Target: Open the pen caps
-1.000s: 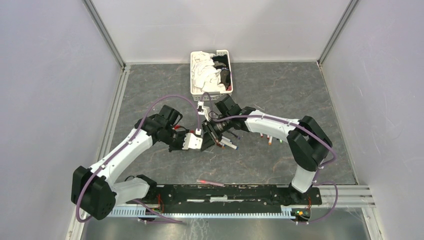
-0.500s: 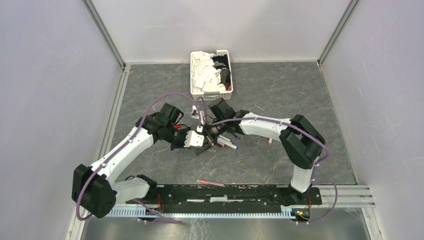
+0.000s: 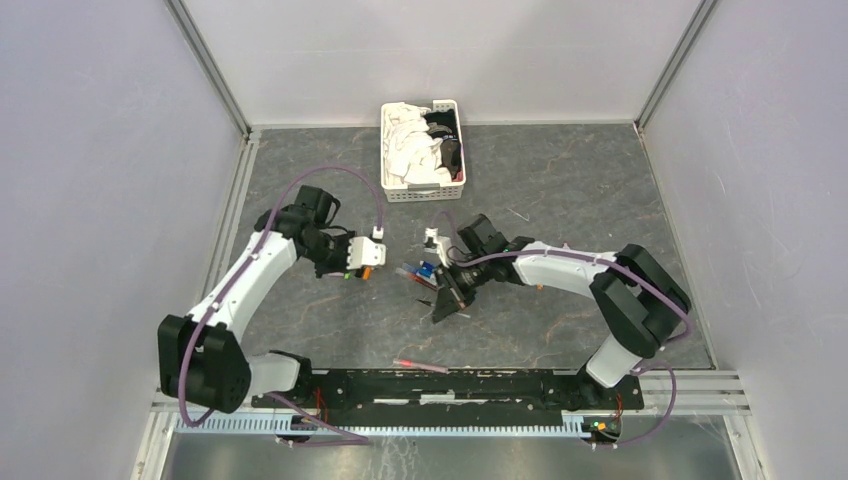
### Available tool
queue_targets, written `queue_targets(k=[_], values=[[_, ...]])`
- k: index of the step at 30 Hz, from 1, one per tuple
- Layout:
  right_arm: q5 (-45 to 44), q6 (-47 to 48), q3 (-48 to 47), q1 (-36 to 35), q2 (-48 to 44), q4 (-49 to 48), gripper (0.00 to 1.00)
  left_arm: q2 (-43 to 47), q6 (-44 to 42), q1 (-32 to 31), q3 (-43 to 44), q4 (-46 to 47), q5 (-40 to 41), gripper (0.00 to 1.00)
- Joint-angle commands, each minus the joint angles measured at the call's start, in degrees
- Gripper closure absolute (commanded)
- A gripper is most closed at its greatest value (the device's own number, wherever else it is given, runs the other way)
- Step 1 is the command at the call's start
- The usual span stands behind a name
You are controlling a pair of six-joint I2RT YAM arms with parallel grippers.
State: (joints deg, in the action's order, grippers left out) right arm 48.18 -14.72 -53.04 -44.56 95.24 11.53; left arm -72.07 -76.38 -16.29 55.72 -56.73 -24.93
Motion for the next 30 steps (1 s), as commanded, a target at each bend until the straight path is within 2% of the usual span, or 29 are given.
queue_targets(k=[1,6,9,13,17,20,26,30], values=[[-3.9,2.0,3.8,3.7,-6.4,2.3,1.0,-2.1,-4.6,2.9,3.3,-1.1,1.9,0.98],[-4.9,2.5,3.4,7.9,-9.9,4.5,1.0,-3.1,0.1,2.8,1.6,2.3,-5.0,0.98],[-9.6,3.5,2.2,10.4,-11.5,7.5,1.0,-3.6,4.1,2.8,0.8,5.3,-6.9,0.98],[-26.1,0.4,2.8,16.9,-14.7,9.1,1.0,-6.8,12.2,2.0,-0.9,12.6,-5.1,0.97],[-41.9,-3.3,5.9,23.5,-18.6,7.4,1.0,-11.8,20.1,0.1,-2.1,19.5,1.3,0.92],[-51.9,-4.1,7.4,26.7,-19.5,6.7,1.0,-15.0,23.9,-1.5,-2.7,23.3,5.9,0.85],[-59.3,-4.8,9.2,30.1,-16.8,4.6,1.0,-18.3,27.6,-2.6,-2.9,26.5,9.8,0.69],[-62.0,-4.6,10.0,31.1,-14.3,3.4,1.0,-17.1,28.4,-2.7,-2.1,25.4,7.8,0.5]])
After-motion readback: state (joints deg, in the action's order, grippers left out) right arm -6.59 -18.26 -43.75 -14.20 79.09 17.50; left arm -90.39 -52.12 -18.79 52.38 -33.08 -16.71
